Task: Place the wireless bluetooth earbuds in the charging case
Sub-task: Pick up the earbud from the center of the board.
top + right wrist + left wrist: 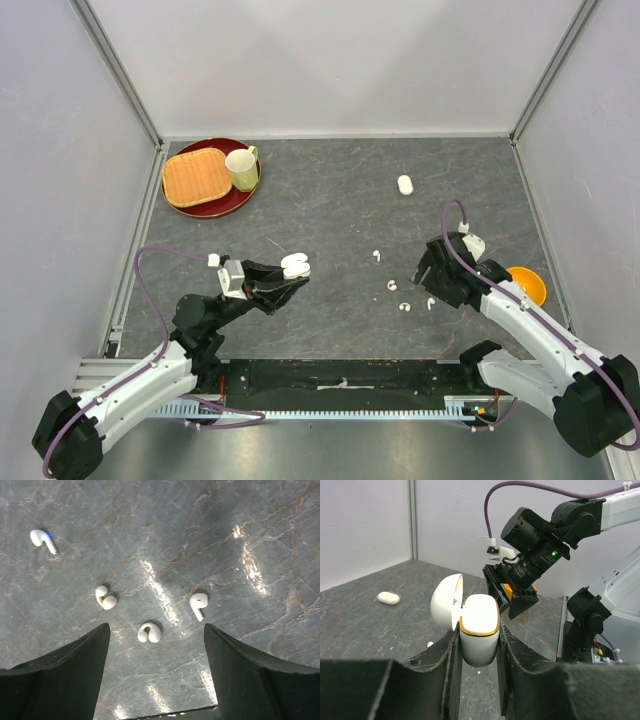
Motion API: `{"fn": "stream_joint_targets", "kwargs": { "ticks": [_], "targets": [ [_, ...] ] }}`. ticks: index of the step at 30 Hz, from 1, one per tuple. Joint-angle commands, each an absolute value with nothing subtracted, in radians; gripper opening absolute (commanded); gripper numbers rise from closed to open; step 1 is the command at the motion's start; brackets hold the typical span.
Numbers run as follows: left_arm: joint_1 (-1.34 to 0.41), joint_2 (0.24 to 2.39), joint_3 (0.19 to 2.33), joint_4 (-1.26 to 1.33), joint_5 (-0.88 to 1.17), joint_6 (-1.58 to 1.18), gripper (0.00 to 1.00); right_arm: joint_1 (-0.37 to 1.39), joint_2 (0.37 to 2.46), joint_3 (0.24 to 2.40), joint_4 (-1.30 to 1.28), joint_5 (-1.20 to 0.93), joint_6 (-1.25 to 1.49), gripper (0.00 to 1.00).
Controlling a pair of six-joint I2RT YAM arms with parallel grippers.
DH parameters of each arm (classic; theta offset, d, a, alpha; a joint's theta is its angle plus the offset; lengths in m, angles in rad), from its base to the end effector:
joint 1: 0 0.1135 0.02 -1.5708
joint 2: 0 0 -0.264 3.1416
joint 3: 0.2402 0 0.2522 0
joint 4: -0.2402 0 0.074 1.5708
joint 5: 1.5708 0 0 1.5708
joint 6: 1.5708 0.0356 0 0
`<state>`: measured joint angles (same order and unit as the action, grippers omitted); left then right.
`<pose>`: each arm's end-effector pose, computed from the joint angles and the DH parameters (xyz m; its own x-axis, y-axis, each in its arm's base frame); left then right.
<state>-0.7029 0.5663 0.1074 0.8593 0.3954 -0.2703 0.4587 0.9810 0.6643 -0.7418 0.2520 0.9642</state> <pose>0.0993 -0.1021 0.2421 0.0550 -0.3696 -0.9276 0.9151 0.3903 -0.1012 0.1634 0.0708 0.2191 -0.7078 0.5379 -0.4580 0.4601 0.8429 0.2788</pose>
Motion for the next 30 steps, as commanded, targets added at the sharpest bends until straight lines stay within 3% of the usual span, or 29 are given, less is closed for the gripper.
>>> {"fn": "stream_joint_targets", "kwargs": {
  "ticks": [1, 24, 30],
  "targets": [
    [-0.706, 0.555, 0.104, 0.864, 0.4, -0.236, 0.02, 0.44, 0.999, 0.637, -0.747, 0.273, 0.972, 0.82],
    [-0.704, 0.601, 0.117, 0.88, 0.408, -0.239, 0.02, 0.382, 1.098, 0.63, -0.701, 0.242, 0.873, 0.74],
    [-0.706, 0.607, 0.115, 0.882, 0.407, -0.242, 0.02, 0.38, 1.126, 0.624, -0.675, 0.264, 0.862, 0.67]
  ]
}}
